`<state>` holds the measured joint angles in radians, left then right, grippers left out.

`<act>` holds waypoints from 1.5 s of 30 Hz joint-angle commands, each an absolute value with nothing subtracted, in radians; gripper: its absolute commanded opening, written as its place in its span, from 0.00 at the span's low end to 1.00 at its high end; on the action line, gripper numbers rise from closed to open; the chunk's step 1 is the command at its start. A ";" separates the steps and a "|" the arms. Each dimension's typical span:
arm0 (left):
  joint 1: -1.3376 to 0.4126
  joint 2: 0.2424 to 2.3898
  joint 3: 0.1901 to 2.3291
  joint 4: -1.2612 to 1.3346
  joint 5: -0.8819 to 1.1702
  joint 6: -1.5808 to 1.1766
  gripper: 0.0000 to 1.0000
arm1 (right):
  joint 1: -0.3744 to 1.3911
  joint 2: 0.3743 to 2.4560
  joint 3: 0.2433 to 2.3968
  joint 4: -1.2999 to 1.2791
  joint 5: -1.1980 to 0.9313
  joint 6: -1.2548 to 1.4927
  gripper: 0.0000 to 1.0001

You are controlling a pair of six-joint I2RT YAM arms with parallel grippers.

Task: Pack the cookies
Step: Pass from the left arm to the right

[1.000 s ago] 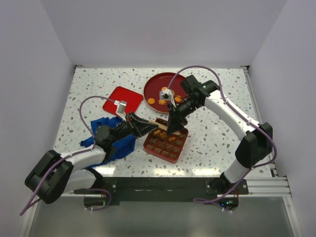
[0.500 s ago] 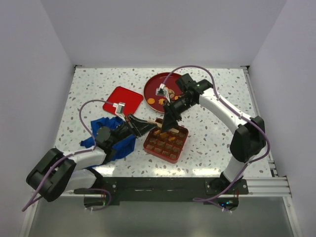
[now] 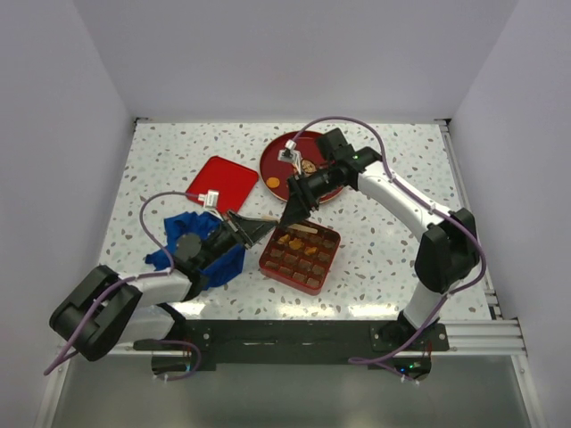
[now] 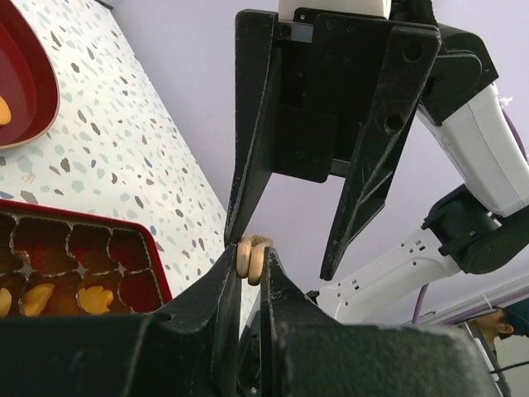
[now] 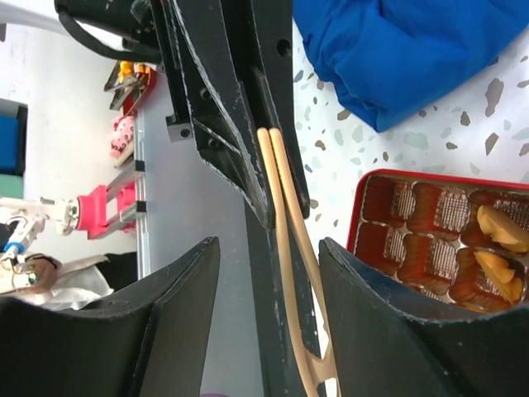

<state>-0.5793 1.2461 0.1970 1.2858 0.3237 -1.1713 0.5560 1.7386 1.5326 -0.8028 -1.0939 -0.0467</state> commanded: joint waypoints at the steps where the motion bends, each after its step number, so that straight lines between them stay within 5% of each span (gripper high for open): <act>1: -0.583 1.269 0.181 1.597 0.282 -1.206 0.00 | 0.574 1.753 1.531 -0.753 -1.118 -0.008 0.56; 22: -0.581 1.267 0.170 1.686 0.259 -1.230 0.01 | 0.578 1.767 1.482 -0.736 -1.098 -0.006 0.56; 28: -0.580 1.255 0.167 1.684 0.245 -1.227 0.01 | 0.578 1.749 1.444 -0.690 -1.124 0.061 0.46; 35: -0.580 1.256 0.167 1.675 0.245 -1.226 0.02 | 0.578 1.747 1.457 -0.678 -1.157 0.081 0.20; 38: -0.580 1.255 0.163 1.675 0.242 -1.227 0.09 | 0.577 1.747 1.459 -0.678 -1.158 0.080 0.14; 45: -0.555 1.151 0.112 1.555 0.203 -1.201 0.62 | 0.543 1.769 1.540 -0.776 -1.042 0.005 0.14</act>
<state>-0.5781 1.2381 0.1486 1.3056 0.2523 -1.2457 0.5694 1.7798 1.4483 -0.7063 -1.1236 0.0433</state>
